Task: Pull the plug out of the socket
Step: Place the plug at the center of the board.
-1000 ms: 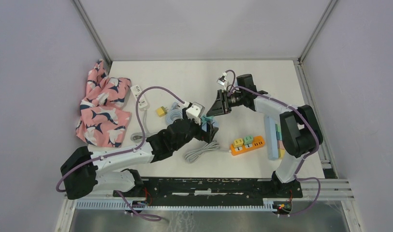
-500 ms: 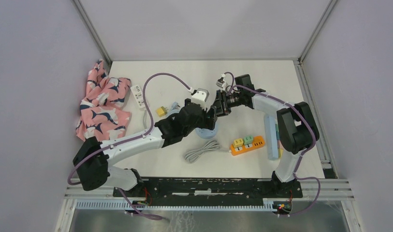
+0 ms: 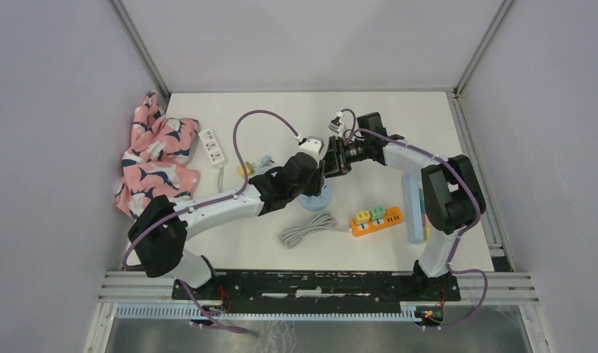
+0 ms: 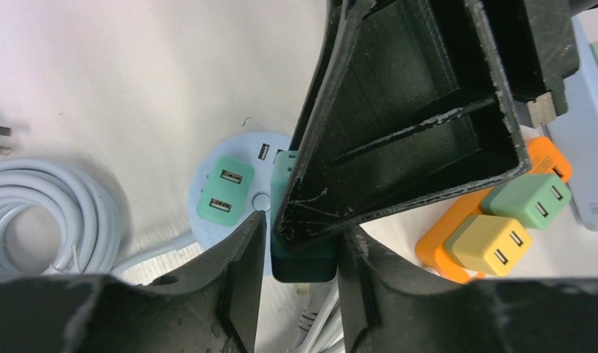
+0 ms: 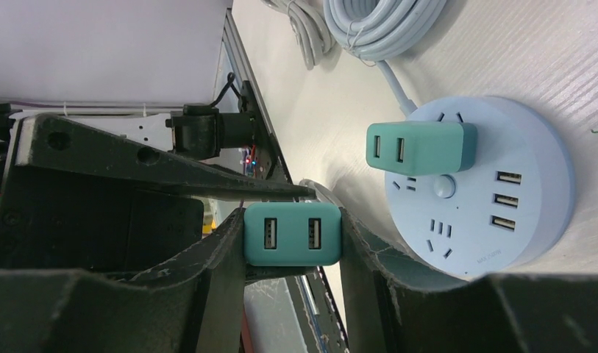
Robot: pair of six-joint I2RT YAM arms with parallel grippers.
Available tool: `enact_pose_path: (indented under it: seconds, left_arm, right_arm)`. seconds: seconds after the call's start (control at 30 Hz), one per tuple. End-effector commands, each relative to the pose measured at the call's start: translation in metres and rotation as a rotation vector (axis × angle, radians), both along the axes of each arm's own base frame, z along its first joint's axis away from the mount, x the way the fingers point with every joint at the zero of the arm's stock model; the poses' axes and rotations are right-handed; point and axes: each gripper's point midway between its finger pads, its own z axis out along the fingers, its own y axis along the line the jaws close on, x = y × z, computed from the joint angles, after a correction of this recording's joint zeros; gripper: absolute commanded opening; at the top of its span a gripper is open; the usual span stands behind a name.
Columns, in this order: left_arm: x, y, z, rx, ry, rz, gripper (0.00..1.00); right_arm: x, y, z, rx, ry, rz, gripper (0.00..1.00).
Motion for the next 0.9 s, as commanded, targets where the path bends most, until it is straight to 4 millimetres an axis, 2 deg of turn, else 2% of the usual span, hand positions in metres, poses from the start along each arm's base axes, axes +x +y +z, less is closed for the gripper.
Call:
enact_pose_path:
  seconds: [0.0,0.07,0.17,0.2,0.4,0.53,0.87]
  left_arm:
    - [0.012,-0.011,0.024,-0.090,-0.020,0.015,0.37]
    - [0.013,-0.010,0.023,-0.094,-0.015,0.012,0.25]
    - [0.012,-0.007,0.021,-0.094,-0.010,0.011,0.05]
    - [0.012,-0.005,0.020,-0.091,-0.011,0.013,0.03]
    - [0.008,0.012,0.025,-0.117,-0.048,0.046,0.03]
    - [0.003,0.024,0.028,-0.141,-0.065,0.062,0.03]
    - [-0.001,0.057,0.025,-0.228,-0.030,0.109,0.03]
  right_arm:
    - [0.006,0.004,0.021,0.049,-0.037,0.020,0.03]
    - [0.006,0.004,0.021,0.052,-0.037,0.023,0.04]
    - [0.005,0.004,0.021,0.052,-0.034,0.024,0.21]
    - [0.005,0.003,0.021,0.053,-0.032,0.026,0.27]
    - [0.003,0.003,0.024,0.066,-0.046,0.042,0.60]
    - [0.002,0.003,0.027,0.068,-0.068,0.051,0.74]
    - [-0.001,0.002,0.037,0.093,-0.095,0.081,0.80]
